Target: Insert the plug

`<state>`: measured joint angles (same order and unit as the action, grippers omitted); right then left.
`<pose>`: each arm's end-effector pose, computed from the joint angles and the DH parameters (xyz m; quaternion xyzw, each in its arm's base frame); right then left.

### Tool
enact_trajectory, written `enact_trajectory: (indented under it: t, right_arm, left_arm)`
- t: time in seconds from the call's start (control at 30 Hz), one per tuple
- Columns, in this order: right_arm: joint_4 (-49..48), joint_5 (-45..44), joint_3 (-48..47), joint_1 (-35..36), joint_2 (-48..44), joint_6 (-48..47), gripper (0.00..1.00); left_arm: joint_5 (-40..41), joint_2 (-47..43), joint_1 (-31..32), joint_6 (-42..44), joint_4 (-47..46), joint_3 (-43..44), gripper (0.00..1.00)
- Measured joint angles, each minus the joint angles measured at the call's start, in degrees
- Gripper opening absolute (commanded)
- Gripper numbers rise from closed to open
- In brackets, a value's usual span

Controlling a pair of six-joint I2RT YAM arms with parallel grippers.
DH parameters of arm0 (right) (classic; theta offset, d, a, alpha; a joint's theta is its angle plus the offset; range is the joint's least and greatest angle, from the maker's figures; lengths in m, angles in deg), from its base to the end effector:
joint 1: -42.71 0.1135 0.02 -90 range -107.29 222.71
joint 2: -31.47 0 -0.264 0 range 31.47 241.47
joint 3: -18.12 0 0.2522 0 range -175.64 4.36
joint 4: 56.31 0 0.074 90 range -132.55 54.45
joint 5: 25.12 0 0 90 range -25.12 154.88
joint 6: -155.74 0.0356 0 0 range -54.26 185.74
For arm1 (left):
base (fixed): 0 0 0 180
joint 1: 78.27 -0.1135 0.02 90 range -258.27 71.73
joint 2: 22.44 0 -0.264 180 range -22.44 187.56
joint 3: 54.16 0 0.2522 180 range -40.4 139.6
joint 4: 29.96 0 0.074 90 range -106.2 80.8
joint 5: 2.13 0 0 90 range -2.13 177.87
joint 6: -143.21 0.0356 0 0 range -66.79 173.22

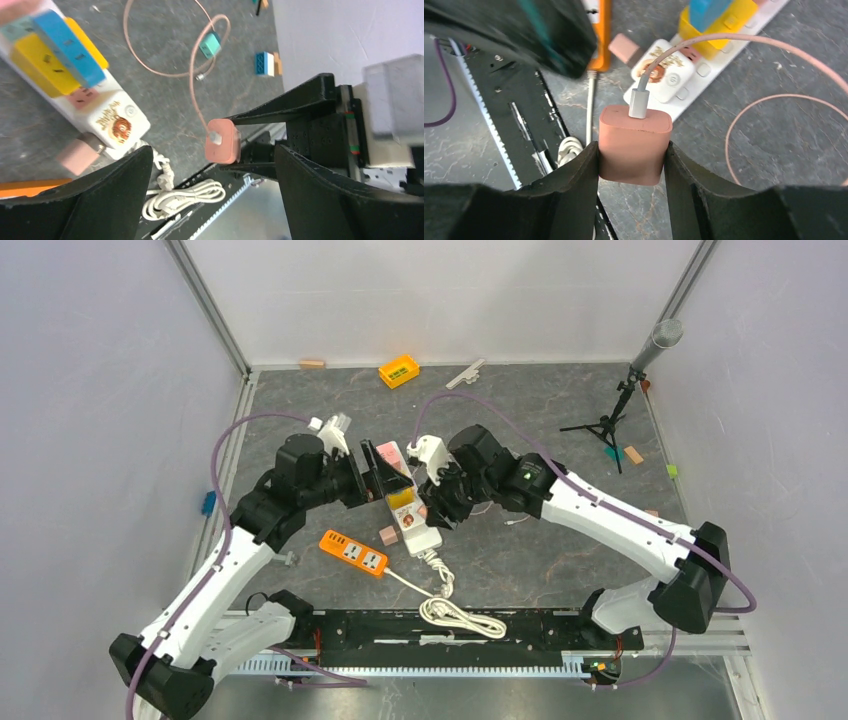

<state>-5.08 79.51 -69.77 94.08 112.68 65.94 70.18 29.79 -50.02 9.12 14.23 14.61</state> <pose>0.1849 0.2458 0.3277 -0.4394 0.8039 0.2724 0.2939 0.1672 -0.1021 0.3439 -0.0377 0.8483 -0.4081 0.3353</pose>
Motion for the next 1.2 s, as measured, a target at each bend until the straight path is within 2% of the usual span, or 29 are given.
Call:
enact_trajectory:
  t: [0.23,0.33,0.43,0.57,0.7,0.8,0.87,0.93,1.1,1.13,1.2]
  right_arm:
    - [-2.69,1.86,0.55,3.56,-1.95,-0.55,0.0]
    - [-3.21,1.92,0.55,3.85,-1.97,-0.55,0.0]
    - [-3.23,1.92,0.52,4.09,-1.95,-0.52,0.0]
    - [-3.23,1.97,0.31,4.44,-1.62,-0.52,0.01]
    - [-3.21,2.12,-0.22,4.92,-1.14,-0.52,0.02]
    - [-3.21,2.12,-0.96,5.2,-0.57,-0.52,0.05]
    - [-2.95,2.08,-1.01,5.25,-0.31,-0.5,0.16]
    - [-2.99,1.84,-1.03,5.25,-0.2,-0.5,0.35]
    - [-4.33,-0.07,-0.74,5.27,-0.44,1.03,0.9]
    - [-5.66,-1.11,-0.26,5.27,-1.03,1.81,0.98]
    - [-7.78,-3.17,0.87,5.27,-2.64,3.13,0.98]
  left_arm:
    - [-12.72,1.49,0.0,-5.14,-7.37,-6.93,0.91]
    - [-15.96,2.4,0.0,-6.93,-8.94,-8.83,0.85]
    - [-18.88,2.49,0.0,-9.53,-11.96,-10.78,0.74]
    - [-21.66,2.91,0.28,-11.41,-15.41,-12.24,0.65]
    - [-23.19,4.13,0.5,-12.31,-17.31,-12.55,0.5]
    - [-23.47,4.81,0.5,-12.61,-17.68,-13.25,0.34]
    - [-23.76,4.9,0.57,-12.83,-18.14,-13.42,0.18]
    - [-23.78,4.9,0.55,-13.03,-18.38,-13.46,0.04]
    - [-21.53,4.59,0.57,-12.63,-17.84,-13.38,0.02]
    - [-20.22,4.37,0.57,-12.33,-16.76,-13.27,0.02]
    - [-16.63,3.8,0.61,-11.5,-13.57,-12.57,0.02]
